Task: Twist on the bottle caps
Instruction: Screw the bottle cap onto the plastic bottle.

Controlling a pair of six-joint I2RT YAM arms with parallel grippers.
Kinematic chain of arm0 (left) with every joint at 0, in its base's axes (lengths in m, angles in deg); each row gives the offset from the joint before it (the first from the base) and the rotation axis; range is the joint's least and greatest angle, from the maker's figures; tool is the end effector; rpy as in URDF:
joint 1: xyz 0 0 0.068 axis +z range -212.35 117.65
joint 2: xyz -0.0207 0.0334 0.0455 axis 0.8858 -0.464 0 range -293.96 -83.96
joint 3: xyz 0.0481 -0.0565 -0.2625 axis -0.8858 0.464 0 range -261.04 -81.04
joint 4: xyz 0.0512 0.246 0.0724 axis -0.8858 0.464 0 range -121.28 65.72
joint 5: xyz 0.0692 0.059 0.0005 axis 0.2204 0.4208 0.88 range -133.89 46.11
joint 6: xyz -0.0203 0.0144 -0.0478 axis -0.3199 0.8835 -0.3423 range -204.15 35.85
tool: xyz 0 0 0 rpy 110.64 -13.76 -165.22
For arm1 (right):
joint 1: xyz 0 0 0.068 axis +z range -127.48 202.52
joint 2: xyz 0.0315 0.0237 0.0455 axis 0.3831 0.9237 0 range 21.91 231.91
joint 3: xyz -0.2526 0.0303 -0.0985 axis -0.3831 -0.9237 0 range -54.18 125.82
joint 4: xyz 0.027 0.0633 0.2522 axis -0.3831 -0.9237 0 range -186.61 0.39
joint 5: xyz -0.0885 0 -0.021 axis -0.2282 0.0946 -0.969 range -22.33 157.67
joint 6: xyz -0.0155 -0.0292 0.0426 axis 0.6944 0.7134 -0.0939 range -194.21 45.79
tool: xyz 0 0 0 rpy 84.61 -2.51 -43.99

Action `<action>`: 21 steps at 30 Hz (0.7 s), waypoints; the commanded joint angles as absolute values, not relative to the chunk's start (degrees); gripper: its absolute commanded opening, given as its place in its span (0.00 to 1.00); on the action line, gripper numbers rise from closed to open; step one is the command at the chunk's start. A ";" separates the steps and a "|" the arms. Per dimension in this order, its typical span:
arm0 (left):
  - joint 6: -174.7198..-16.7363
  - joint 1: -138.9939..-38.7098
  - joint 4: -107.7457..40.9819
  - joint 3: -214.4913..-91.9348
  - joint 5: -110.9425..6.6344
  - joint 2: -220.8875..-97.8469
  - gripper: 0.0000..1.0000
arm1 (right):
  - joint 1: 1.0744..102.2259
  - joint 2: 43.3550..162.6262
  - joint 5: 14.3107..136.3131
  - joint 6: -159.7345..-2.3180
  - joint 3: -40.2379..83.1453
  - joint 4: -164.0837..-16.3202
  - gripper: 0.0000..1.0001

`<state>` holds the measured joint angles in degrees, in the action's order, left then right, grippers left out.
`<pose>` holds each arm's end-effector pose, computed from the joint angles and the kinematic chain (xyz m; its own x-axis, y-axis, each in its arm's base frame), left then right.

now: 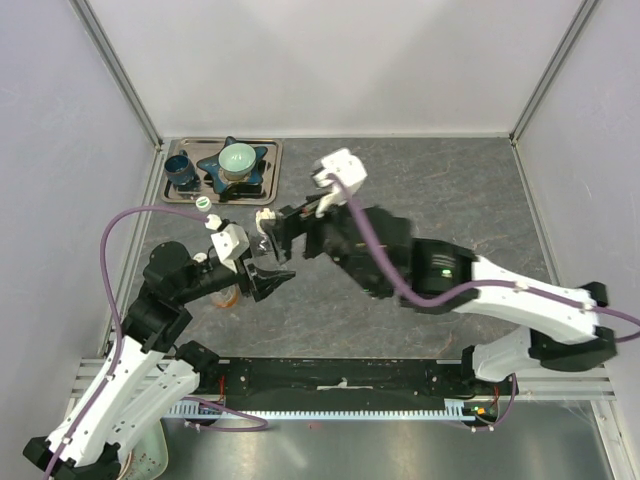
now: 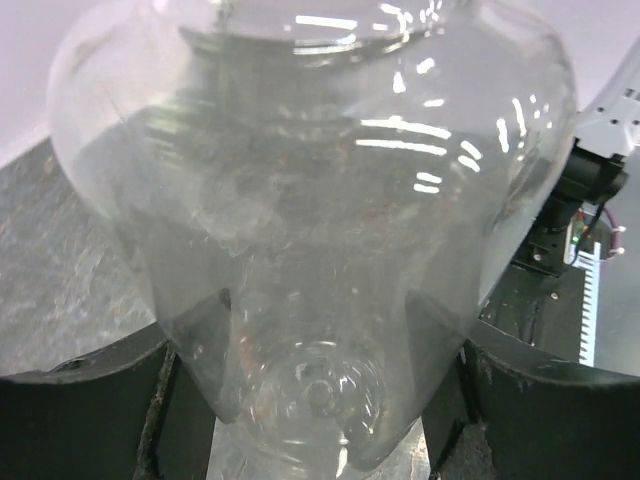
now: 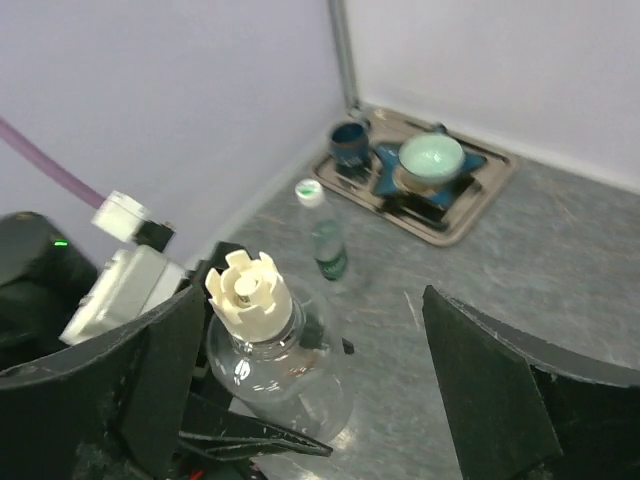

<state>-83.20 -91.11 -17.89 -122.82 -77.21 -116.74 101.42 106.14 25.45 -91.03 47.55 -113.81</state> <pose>0.1081 -0.0818 0.3461 -0.0524 0.0444 -0.9976 0.8832 0.4684 -0.0256 0.0828 0.2985 0.4953 -0.1946 0.1212 -0.9734 -0.5660 0.7966 0.2123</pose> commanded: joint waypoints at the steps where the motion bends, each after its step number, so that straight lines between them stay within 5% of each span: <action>1: -82.65 -90.92 -25.29 -123.67 -87.56 -115.95 0.02 | 100.40 97.41 40.83 -84.85 46.46 -106.83 0.98; 13: -86.96 -90.92 -30.49 -123.58 -130.61 -117.53 0.02 | 87.92 94.32 98.74 -75.80 43.20 -106.39 0.98; 21: -87.22 -90.92 -30.49 -124.02 -137.76 -118.15 0.02 | 87.30 99.43 119.42 -78.86 44.61 -98.67 0.87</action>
<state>-85.41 -91.04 -28.21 -122.82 -125.32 -117.68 87.76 98.31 104.79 -77.44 43.64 -105.86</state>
